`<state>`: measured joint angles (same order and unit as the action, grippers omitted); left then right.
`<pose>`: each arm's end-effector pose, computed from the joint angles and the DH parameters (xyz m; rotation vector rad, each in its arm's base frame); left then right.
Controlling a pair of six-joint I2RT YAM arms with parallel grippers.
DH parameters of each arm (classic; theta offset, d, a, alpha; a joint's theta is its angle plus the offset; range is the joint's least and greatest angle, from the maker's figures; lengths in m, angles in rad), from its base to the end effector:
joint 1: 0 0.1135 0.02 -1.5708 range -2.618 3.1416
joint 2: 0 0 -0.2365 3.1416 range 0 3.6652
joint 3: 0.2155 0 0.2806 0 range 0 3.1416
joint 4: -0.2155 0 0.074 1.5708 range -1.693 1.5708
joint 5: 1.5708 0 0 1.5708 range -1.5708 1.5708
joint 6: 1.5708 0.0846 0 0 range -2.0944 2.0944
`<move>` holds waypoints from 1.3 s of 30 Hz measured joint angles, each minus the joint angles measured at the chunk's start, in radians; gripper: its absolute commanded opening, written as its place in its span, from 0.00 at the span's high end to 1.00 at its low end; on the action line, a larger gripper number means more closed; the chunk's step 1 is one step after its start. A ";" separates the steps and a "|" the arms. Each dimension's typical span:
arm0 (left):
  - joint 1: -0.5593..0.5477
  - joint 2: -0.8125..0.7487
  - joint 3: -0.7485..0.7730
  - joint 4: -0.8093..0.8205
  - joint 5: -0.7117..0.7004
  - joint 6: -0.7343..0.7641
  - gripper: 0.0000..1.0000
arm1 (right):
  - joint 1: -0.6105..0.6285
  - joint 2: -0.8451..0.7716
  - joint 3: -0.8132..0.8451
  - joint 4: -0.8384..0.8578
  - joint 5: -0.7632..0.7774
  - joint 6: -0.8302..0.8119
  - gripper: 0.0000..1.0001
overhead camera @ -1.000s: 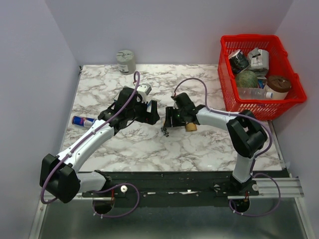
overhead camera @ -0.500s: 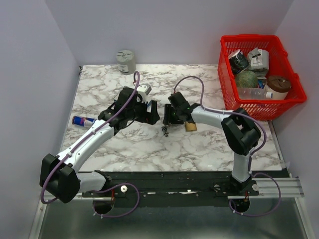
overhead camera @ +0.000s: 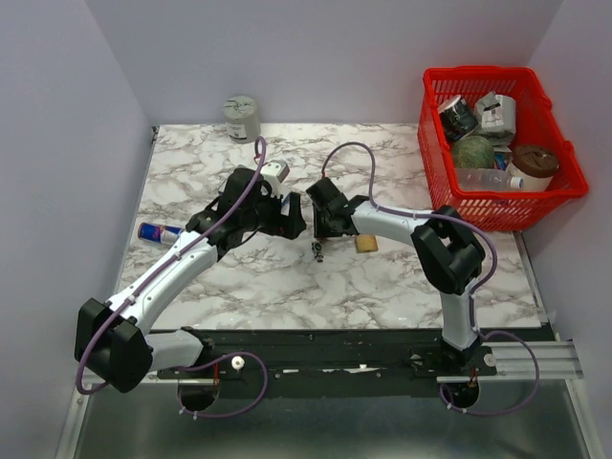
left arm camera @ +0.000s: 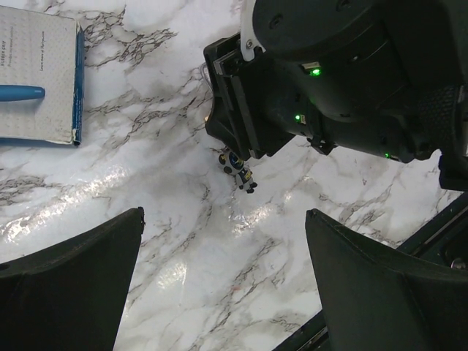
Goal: Unlock with the key
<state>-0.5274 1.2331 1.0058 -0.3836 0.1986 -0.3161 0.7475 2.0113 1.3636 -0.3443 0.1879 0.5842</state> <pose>0.2947 -0.1910 0.2433 0.3534 2.2256 -0.6841 0.3493 0.3022 0.0784 -0.1372 2.5571 0.2811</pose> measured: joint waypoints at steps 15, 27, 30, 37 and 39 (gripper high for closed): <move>0.000 -0.084 -0.014 0.001 -0.005 -0.005 0.01 | 0.086 0.069 0.101 -0.008 -0.045 0.106 0.82; 0.006 -0.122 -0.027 -0.025 -0.054 0.013 0.01 | 0.159 0.184 0.261 0.012 -0.138 0.198 0.29; 0.006 -0.122 -0.028 -0.025 -0.053 0.013 0.01 | 0.163 0.172 0.256 0.058 -0.157 0.200 0.13; -0.004 -0.197 -0.076 0.044 -0.043 0.013 0.01 | 0.168 0.039 0.151 0.077 -0.106 0.122 0.05; -0.004 -0.236 -0.103 0.071 -0.053 0.013 0.01 | 0.162 -0.040 0.111 0.077 -0.097 0.104 0.05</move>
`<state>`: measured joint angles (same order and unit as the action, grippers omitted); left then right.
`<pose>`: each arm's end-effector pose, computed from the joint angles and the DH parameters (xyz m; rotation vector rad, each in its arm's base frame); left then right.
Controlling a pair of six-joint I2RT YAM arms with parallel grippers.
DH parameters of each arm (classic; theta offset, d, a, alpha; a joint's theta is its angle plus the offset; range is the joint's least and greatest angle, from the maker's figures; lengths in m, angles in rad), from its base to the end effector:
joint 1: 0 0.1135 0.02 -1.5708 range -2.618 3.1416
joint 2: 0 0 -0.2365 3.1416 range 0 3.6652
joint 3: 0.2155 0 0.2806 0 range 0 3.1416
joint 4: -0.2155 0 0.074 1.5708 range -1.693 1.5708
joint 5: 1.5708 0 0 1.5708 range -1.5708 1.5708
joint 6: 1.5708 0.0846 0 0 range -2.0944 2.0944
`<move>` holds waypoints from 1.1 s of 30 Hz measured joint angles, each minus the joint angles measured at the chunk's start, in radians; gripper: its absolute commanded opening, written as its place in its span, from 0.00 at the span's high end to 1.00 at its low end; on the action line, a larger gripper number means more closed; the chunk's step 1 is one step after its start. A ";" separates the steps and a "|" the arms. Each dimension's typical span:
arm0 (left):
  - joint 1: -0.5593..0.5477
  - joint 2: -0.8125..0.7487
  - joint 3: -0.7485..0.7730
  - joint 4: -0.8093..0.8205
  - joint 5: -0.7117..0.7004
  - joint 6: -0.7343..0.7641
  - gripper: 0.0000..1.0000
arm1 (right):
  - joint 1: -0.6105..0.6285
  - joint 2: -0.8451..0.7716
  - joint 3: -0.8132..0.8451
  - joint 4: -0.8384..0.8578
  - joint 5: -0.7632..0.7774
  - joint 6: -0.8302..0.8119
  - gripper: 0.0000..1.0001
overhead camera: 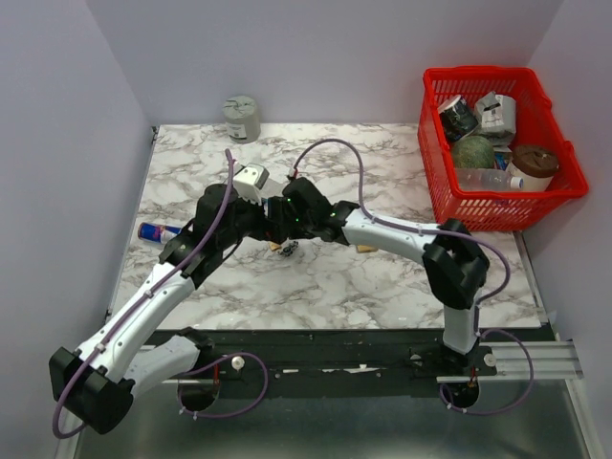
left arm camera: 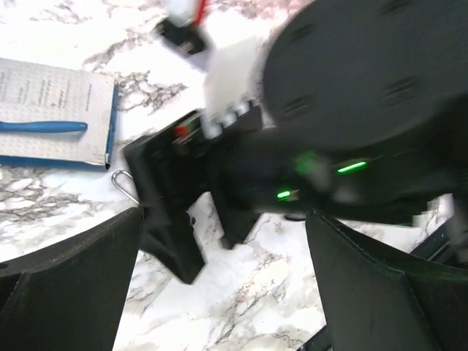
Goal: Unlock with the key
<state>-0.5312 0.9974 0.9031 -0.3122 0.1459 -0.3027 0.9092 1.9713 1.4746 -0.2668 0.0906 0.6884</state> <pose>0.2654 -0.1702 0.2837 0.3293 2.0109 -0.6786 0.3108 0.3867 0.1440 -0.2213 2.4247 0.6680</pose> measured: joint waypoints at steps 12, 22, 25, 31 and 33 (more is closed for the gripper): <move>0.001 -0.100 -0.036 0.077 -0.076 0.004 0.01 | -0.341 -0.424 -0.419 -0.028 0.039 -0.175 0.15; 0.001 -0.070 -0.036 0.078 -0.079 0.003 0.01 | -0.484 -0.357 -0.445 -0.237 0.305 -0.318 0.32; 0.001 -0.066 -0.036 0.078 -0.079 0.004 0.01 | -0.512 -0.293 -0.434 -0.261 0.362 -0.333 0.35; 0.001 -0.066 -0.036 0.079 -0.080 0.004 0.01 | -0.565 -0.266 -0.431 -0.280 0.416 -0.349 0.40; 0.001 -0.065 -0.036 0.078 -0.080 0.004 0.01 | -0.586 -0.266 -0.431 -0.278 0.416 -0.352 0.42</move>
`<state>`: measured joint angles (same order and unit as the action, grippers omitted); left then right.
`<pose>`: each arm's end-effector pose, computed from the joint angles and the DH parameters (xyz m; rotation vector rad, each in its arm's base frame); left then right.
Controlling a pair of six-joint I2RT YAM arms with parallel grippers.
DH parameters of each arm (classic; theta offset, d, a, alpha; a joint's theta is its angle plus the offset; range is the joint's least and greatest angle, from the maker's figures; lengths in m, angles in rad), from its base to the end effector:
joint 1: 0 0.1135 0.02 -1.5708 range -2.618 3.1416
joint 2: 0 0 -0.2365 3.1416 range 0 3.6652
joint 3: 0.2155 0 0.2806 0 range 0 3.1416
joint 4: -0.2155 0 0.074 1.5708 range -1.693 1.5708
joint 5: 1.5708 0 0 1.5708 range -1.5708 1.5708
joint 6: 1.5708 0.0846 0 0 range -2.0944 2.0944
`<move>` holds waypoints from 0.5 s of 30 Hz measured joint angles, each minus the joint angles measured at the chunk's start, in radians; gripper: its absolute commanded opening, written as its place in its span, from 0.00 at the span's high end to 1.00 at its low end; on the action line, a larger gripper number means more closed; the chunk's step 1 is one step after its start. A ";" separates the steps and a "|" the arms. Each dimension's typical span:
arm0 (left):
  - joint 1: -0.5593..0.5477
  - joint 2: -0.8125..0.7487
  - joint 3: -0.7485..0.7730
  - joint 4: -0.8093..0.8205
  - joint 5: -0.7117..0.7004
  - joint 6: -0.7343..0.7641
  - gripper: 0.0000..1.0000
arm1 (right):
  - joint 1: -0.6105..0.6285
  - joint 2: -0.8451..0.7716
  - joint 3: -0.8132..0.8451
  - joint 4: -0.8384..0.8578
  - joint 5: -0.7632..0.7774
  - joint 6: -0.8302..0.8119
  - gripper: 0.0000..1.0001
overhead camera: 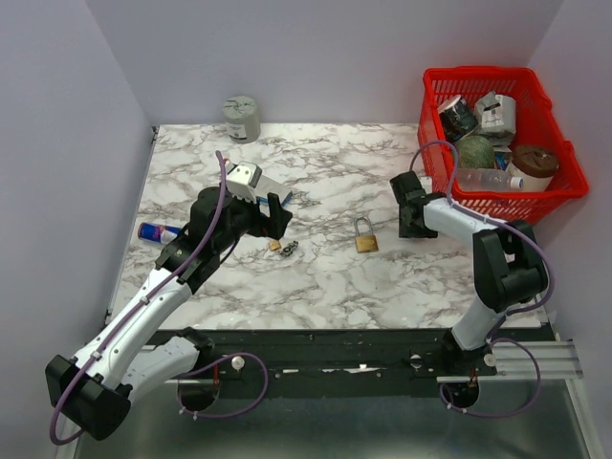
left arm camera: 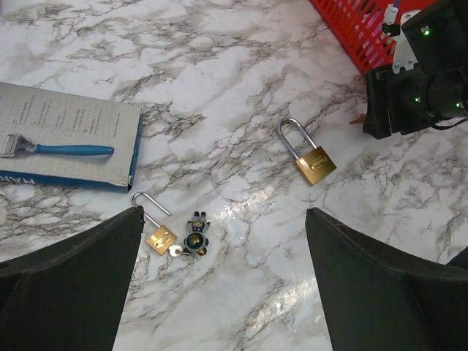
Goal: Unlock with the key
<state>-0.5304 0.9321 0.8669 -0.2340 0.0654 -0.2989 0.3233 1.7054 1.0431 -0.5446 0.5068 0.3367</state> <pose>0.2627 -0.1605 0.2987 0.2675 1.8994 -0.6276 0.3520 0.0746 0.0883 0.1412 2.5972 -0.4816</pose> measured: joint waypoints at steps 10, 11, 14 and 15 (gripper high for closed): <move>0.000 0.003 0.000 0.000 -0.003 0.000 0.01 | -0.090 0.002 0.001 0.063 -0.081 -0.021 0.52; 0.000 0.003 0.000 0.000 -0.003 0.000 0.01 | -0.097 0.002 0.002 0.067 -0.093 -0.024 0.53; 0.000 0.003 0.000 0.000 -0.004 0.000 0.01 | -0.120 0.007 0.010 0.079 -0.137 -0.031 0.56; 0.000 0.003 0.000 0.000 -0.004 0.000 0.01 | -0.126 0.011 0.015 0.080 -0.151 -0.036 0.56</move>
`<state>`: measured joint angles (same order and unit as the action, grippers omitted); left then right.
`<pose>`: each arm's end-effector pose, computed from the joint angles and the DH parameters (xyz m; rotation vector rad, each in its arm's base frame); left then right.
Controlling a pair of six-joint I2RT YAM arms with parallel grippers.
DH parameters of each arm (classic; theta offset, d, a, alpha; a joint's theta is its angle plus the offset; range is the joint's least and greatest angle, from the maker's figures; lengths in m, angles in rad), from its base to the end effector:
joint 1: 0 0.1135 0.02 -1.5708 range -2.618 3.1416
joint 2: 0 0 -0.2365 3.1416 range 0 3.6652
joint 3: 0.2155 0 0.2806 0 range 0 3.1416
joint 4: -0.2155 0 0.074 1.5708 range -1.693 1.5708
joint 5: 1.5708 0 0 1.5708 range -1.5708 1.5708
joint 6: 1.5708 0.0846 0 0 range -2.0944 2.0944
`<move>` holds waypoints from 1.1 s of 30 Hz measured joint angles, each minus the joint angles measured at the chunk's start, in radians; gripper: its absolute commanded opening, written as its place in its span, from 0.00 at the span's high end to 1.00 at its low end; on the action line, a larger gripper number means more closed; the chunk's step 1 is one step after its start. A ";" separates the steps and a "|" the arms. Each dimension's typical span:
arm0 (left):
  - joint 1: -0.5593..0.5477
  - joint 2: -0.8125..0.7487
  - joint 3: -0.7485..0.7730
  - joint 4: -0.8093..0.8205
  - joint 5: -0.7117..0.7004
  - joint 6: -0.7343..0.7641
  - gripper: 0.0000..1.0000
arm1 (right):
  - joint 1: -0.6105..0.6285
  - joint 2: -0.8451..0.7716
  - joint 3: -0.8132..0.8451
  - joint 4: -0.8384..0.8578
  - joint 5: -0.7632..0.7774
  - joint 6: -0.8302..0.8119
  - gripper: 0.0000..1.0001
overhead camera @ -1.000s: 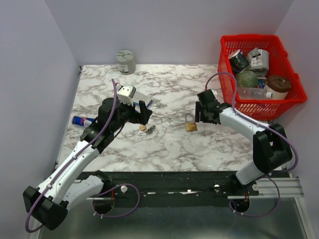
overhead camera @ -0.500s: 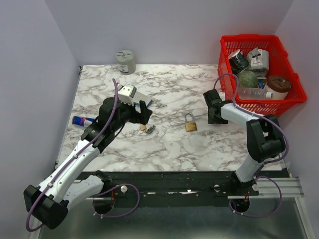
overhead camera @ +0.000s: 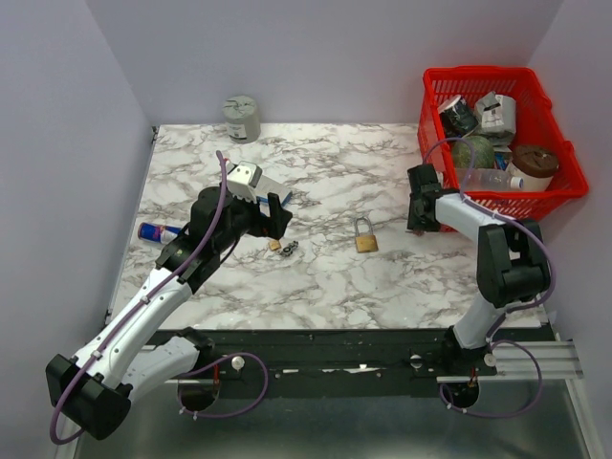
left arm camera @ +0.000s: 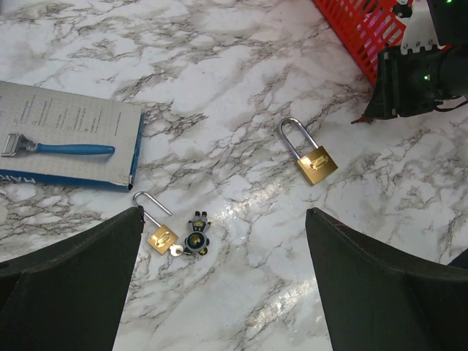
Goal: Unlock with the key
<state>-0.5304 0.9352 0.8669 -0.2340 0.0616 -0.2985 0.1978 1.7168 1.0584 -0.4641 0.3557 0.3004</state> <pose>0.2634 -0.1605 0.2978 0.2654 1.9024 -0.6230 0.3729 0.0447 0.0891 0.2404 2.5977 -0.3076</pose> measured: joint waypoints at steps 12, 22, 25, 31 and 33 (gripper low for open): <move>0.000 0.000 0.000 0.000 0.000 0.000 0.01 | -0.029 0.043 0.022 0.009 -0.098 -0.022 0.64; 0.000 0.000 0.000 0.000 0.000 0.000 0.01 | -0.036 0.050 0.035 0.003 -0.135 -0.022 0.98; 0.000 0.000 0.000 0.000 0.000 0.000 0.01 | -0.036 0.050 0.035 0.003 -0.137 -0.024 0.99; 0.000 0.000 0.000 0.000 0.000 0.004 0.01 | -0.039 0.044 0.035 0.001 -0.157 -0.032 0.99; 0.000 0.000 0.000 0.000 0.000 0.007 0.01 | -0.041 0.019 0.021 0.001 -0.183 -0.037 0.99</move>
<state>-0.5304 0.9352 0.8669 -0.2337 0.0620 -0.2916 0.1570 1.7355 1.0794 -0.4629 0.1730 0.2634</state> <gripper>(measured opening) 0.988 0.014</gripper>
